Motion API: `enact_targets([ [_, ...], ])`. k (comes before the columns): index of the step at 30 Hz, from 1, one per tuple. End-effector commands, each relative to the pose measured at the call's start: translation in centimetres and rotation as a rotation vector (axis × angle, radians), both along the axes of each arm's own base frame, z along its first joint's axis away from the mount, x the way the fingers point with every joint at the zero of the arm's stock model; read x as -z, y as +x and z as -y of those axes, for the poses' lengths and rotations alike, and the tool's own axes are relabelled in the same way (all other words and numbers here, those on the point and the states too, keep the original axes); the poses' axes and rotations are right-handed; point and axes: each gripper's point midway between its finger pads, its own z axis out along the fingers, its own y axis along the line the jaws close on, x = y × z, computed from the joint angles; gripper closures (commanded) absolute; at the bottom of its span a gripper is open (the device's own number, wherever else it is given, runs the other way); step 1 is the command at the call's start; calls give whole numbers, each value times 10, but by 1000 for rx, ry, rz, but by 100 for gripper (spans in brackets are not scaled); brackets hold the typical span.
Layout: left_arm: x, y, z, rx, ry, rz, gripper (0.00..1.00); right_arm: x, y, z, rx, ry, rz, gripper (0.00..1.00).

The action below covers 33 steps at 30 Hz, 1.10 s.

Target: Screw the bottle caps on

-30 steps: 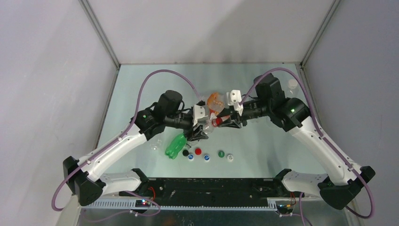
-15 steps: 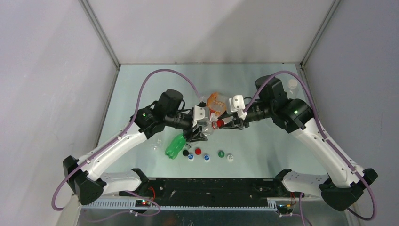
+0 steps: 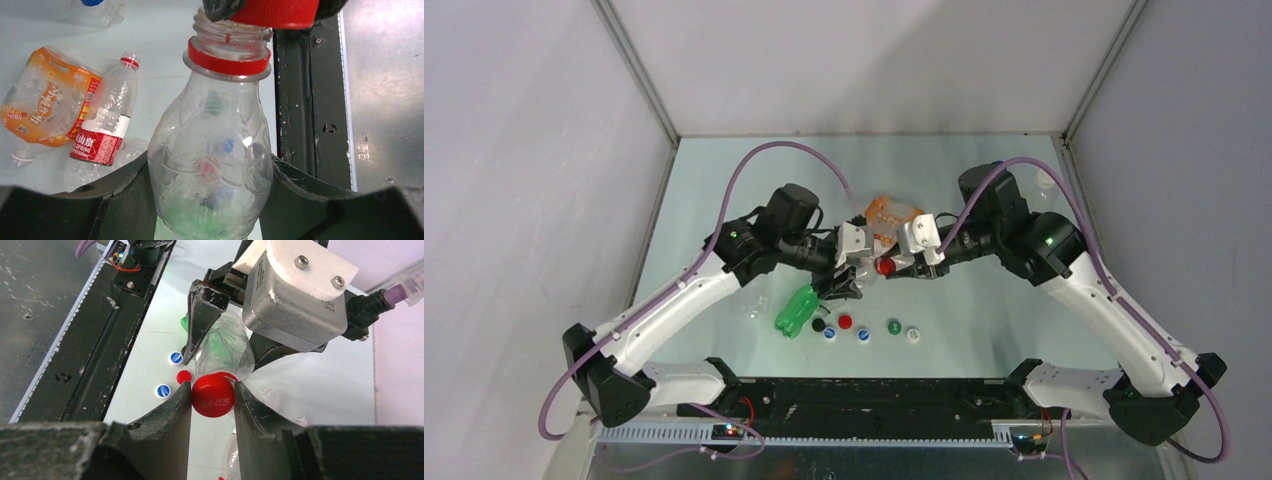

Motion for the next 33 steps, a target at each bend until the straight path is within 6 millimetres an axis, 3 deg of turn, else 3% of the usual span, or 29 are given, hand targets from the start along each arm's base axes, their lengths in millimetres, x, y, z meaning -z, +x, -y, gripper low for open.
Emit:
enact_targets([
  [1,-20,-5,0,49,-16,51,80,-3,3,-3,-35,-10,100,100],
  [13,-18,-2,-6,22,17,56,80,-11,13,-2,10,-13,204,100],
  [22,-22,-1,-4,29,12,60,80,-5,1,-7,-52,-12,165,100],
  [33,-26,-4,-3,47,12,54,80,-2,0,-17,-86,-9,177,100],
])
